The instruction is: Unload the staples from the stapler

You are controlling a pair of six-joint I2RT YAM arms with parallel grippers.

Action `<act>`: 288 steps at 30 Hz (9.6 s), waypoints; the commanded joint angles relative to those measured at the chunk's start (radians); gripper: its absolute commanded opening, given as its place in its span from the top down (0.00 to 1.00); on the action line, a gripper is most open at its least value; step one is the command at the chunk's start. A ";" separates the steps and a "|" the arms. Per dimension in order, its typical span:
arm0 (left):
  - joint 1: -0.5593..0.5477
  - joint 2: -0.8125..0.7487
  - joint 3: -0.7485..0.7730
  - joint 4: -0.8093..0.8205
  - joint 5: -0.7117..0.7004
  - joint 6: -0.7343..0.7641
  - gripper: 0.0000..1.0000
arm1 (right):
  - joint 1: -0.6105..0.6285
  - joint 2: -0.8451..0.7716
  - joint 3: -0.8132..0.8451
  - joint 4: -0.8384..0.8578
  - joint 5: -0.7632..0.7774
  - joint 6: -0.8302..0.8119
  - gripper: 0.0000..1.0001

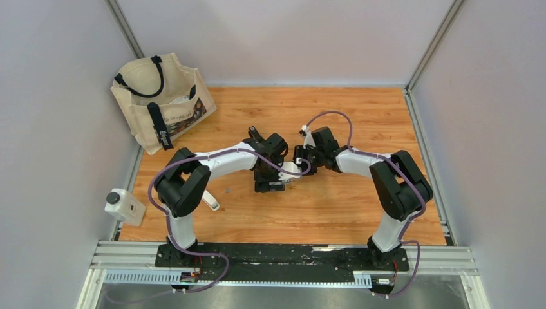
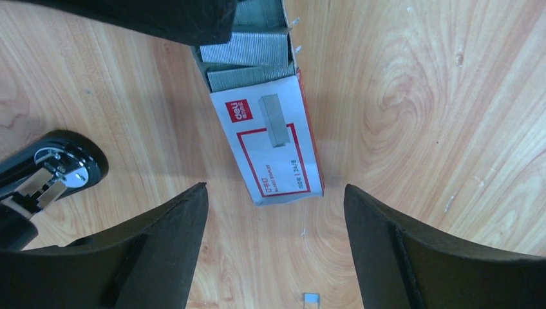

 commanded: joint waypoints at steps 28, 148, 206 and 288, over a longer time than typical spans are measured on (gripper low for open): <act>0.189 -0.111 0.067 0.047 0.202 -0.197 0.16 | 0.164 -0.106 -0.112 0.157 0.122 0.064 0.86; 0.120 -0.093 -0.042 -0.038 0.174 0.084 0.18 | -0.006 -0.085 -0.106 0.157 0.153 0.046 0.75; 0.019 0.097 0.146 -0.039 0.005 0.118 0.20 | 0.012 0.032 -0.189 0.436 -0.010 0.136 0.83; 0.286 -0.122 0.162 -0.136 0.349 -0.025 0.13 | 0.156 -0.089 -0.150 0.305 0.153 0.097 0.83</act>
